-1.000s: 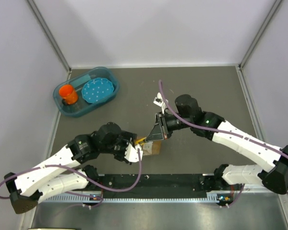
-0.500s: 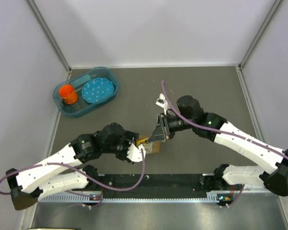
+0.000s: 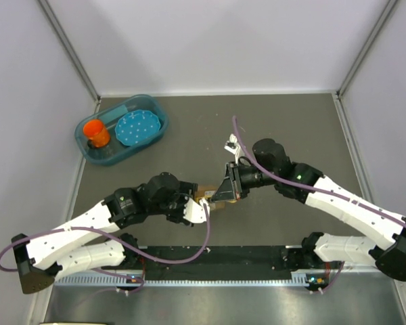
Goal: Unpack the express box
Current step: Cut the express box at the center of the board.
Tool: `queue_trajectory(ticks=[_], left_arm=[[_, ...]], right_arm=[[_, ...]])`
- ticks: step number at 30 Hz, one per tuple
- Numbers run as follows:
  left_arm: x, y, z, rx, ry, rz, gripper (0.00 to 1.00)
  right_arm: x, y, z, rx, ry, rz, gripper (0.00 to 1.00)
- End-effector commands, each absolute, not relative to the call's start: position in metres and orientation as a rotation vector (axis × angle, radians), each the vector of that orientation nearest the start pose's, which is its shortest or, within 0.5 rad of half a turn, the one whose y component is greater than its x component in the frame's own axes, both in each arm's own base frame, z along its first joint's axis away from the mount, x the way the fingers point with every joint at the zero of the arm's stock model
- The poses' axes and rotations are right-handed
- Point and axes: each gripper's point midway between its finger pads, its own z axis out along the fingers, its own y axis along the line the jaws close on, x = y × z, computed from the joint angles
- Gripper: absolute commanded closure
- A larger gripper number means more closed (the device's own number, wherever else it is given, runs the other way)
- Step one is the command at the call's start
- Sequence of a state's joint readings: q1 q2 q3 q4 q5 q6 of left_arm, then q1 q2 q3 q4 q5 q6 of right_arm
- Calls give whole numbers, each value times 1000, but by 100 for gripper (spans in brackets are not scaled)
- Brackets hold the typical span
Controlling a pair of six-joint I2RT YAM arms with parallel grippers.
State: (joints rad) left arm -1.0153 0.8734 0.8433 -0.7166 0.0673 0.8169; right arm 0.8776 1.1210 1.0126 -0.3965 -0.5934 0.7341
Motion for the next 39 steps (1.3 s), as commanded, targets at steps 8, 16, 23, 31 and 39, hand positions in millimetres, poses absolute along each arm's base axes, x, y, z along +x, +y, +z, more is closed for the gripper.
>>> queue_trajectory(ticks=[8,16,23,31,39], left_arm=[[173,-225,203,1748,1356,-131,82],[171,-227,205,1757,1337,-140,83],[171,-227,207,1756,1336,-140,83],[172,-228,208,1759,1334,-140,83],[172,-232,211,1764,1317,-137,82]], right_arm=[[93,317,245,-621,2394,1540,100],[100,325,256,-663,2367,1536,100],[110,326,257,-627,2362,1511,100],[111,333,254,-600,2391,1585,100],[116,348,254,-650,2408,1625,100]])
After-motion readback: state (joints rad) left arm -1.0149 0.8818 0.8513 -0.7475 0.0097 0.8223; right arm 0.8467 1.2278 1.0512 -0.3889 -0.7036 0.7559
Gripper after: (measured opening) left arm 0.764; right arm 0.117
